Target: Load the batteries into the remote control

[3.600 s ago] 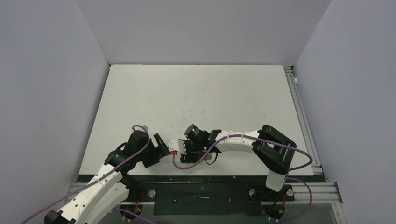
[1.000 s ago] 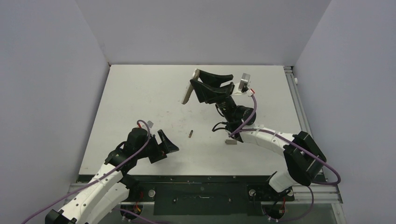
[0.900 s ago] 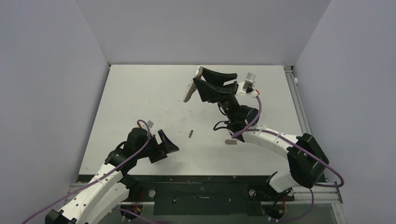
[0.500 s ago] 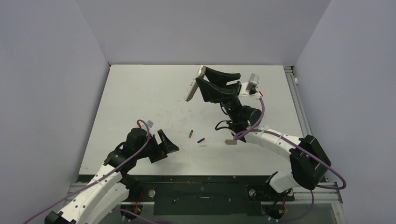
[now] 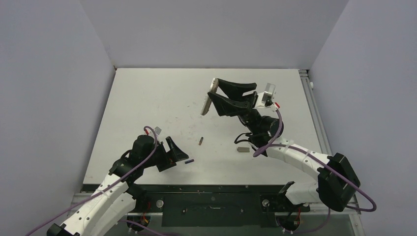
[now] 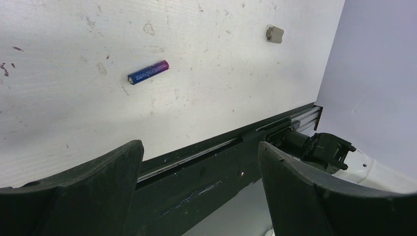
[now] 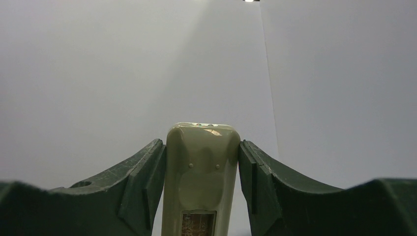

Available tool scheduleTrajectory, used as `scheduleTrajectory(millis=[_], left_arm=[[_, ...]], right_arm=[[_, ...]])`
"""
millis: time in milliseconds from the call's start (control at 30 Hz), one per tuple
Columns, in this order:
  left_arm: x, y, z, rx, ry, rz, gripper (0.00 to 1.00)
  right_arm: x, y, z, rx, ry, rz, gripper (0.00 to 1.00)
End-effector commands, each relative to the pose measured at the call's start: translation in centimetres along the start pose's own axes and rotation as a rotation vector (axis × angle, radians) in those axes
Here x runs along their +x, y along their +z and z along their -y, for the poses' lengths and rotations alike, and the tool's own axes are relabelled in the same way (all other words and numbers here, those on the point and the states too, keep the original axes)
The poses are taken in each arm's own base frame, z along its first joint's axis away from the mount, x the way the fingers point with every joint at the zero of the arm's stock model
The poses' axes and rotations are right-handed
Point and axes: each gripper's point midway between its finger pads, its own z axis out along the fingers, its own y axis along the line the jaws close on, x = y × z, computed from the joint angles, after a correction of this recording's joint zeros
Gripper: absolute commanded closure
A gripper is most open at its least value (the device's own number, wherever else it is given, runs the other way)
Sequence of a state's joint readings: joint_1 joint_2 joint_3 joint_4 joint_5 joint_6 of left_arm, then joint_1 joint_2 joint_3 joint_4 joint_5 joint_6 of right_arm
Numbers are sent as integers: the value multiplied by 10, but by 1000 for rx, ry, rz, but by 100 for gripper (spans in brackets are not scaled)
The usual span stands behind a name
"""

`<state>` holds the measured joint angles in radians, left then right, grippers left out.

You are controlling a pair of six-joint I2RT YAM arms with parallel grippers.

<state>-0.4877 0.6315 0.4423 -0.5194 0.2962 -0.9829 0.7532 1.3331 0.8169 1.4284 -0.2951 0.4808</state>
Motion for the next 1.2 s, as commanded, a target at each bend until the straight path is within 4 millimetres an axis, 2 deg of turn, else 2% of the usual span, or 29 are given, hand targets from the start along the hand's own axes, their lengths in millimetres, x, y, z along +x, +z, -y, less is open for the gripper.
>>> scheduleTrajectory(millis=[0,100,300,467,633,900,1167], left_arm=[[-11,-5,15,42,34,37,16],[-13,-5,14,31,41,42,16],[-20,-8,13,-5,59,67,16],[-26,-11,12,-35,68,88,16],[-31,-13,9,-72,70,104,16],[-39,-19,10,-103,87,135,16],[-42,-28,12,-115,100,152,16]], right_arm=[[10,-5,-12,-59,-97,-161,91],[33,-16,-11,-65,-148,-320,91],[70,-54,-9,-84,-220,-622,91],[96,-95,-7,-127,-294,-860,89],[118,-146,-6,-171,-356,-1100,89],[155,-204,-26,-306,-391,-1351,88],[192,-246,-33,-371,-376,-1493,88]])
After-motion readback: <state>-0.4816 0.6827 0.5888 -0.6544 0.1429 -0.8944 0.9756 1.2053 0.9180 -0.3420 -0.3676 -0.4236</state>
